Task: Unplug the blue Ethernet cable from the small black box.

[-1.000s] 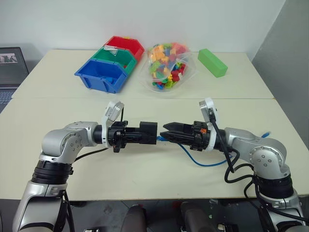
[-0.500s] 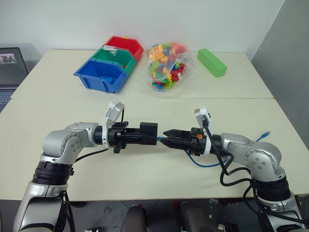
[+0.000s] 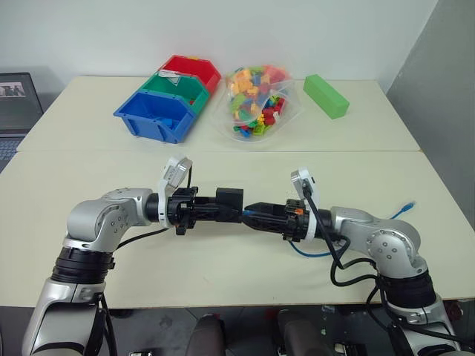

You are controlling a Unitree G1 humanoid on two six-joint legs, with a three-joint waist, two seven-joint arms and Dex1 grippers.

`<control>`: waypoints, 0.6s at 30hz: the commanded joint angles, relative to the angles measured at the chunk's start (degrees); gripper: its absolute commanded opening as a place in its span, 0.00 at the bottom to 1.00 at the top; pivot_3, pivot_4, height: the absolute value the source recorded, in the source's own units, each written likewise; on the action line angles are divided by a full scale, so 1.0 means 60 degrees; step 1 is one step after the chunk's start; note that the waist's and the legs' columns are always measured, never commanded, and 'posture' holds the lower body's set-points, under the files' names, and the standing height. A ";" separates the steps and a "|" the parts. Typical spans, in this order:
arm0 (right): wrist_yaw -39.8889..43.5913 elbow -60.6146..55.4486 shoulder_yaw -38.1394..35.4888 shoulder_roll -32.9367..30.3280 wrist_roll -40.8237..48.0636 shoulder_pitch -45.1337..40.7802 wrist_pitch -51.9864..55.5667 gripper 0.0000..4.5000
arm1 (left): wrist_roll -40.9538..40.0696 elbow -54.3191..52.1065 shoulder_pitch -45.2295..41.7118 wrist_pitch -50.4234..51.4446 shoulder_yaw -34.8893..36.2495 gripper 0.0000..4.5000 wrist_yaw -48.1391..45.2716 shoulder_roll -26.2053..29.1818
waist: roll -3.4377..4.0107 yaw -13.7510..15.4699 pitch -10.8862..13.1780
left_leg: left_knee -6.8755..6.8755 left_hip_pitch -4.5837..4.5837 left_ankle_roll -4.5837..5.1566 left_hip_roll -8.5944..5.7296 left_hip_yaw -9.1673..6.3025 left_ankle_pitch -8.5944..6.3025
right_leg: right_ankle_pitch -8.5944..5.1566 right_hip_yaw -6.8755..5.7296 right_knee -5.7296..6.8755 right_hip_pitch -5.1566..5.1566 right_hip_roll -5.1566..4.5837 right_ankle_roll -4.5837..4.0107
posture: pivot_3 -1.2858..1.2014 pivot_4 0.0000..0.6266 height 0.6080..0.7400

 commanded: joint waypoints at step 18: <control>0.0842 -0.0158 -0.0209 -0.0374 0.0380 -0.0071 0.0125 0.08 | -0.0254 -0.0370 -0.0272 0.0321 0.0315 0.18 0.0180 0.0027 | 0.0000 -0.0001 0.0000 | 0.0000 0.0000 0.0000 0.0000 0.0001 0.0000 | 0.0000 0.0000 0.0000 0.0000 0.0000 0.0000 | 0.52 0.24 1.00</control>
